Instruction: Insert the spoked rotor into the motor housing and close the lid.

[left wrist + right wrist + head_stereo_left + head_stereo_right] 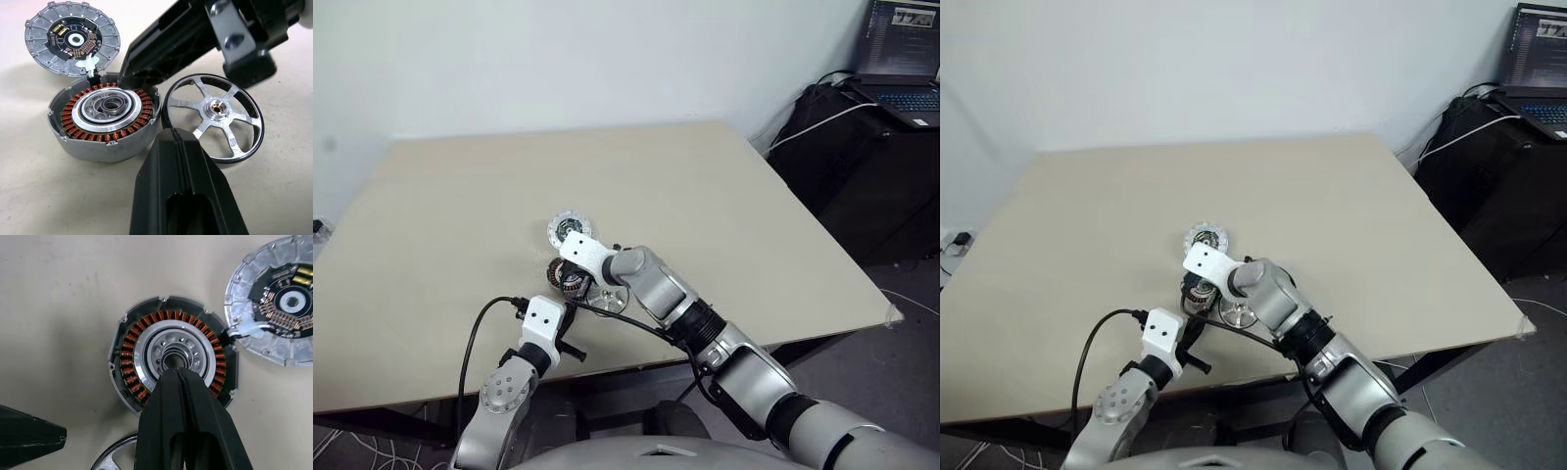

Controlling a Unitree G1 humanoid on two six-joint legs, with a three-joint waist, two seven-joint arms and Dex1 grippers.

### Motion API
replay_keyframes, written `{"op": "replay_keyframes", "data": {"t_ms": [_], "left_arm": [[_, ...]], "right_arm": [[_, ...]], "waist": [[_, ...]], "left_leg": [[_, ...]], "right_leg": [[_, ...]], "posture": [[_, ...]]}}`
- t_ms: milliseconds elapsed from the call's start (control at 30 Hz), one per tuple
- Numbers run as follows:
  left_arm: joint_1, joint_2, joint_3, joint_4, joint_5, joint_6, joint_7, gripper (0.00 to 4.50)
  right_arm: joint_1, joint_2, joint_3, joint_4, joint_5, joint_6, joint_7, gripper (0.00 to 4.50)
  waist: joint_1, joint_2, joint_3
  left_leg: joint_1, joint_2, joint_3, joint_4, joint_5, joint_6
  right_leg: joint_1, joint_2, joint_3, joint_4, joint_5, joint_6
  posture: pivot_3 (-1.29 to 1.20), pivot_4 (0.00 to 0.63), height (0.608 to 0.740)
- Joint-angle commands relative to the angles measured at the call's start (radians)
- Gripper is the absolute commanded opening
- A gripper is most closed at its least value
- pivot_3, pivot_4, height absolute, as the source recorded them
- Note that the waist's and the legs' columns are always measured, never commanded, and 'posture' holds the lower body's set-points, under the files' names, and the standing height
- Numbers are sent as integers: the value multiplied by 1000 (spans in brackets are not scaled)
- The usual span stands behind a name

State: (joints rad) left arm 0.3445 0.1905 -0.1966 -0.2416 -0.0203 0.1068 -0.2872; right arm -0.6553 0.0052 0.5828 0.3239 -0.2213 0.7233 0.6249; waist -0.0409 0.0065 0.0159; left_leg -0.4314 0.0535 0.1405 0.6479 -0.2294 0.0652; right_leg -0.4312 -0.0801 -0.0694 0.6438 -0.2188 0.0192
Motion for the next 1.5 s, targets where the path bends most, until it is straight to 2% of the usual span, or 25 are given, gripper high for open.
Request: {"op": "replay_keyframes", "data": {"t_ms": [33, 800, 1167, 1500], "left_arm": [[-5, -5, 0, -19, -5, -12, 1, 4], [35, -5, 31, -37, 3, -19, 41, 4], [40, -7, 30, -39, 2, -17, 49, 4], [35, -10, 27, -32, 2, -18, 47, 4]], "right_arm": [[-30, 11, 1, 29, -5, -12, -9, 33], [-64, 49, -1, 178, -15, -78, -30, 33], [-73, 80, -28, 222, -6, -129, -53, 33], [-60, 66, 6, 182, -13, -120, 15, 33]], "waist": [[0, 0, 0], [-6, 0, 0], [-25, 0, 0], [-26, 0, 0]], "left_leg": [[0, 0, 0, 0, 0, 0], [1, 0, 0, 0, 0, 0], [1, 1, 0, 0, 0, -1], [1, 1, 0, -1, 0, -1]], "right_leg": [[0, 0, 0, 0, 0, 0], [0, 0, 0, 1, 0, 0], [0, 1, 0, 1, 0, 0], [0, 1, 0, 1, 0, 0]], "posture": [[0, 0, 740], [0, 0, 740], [0, 0, 740], [0, 0, 740]]}}
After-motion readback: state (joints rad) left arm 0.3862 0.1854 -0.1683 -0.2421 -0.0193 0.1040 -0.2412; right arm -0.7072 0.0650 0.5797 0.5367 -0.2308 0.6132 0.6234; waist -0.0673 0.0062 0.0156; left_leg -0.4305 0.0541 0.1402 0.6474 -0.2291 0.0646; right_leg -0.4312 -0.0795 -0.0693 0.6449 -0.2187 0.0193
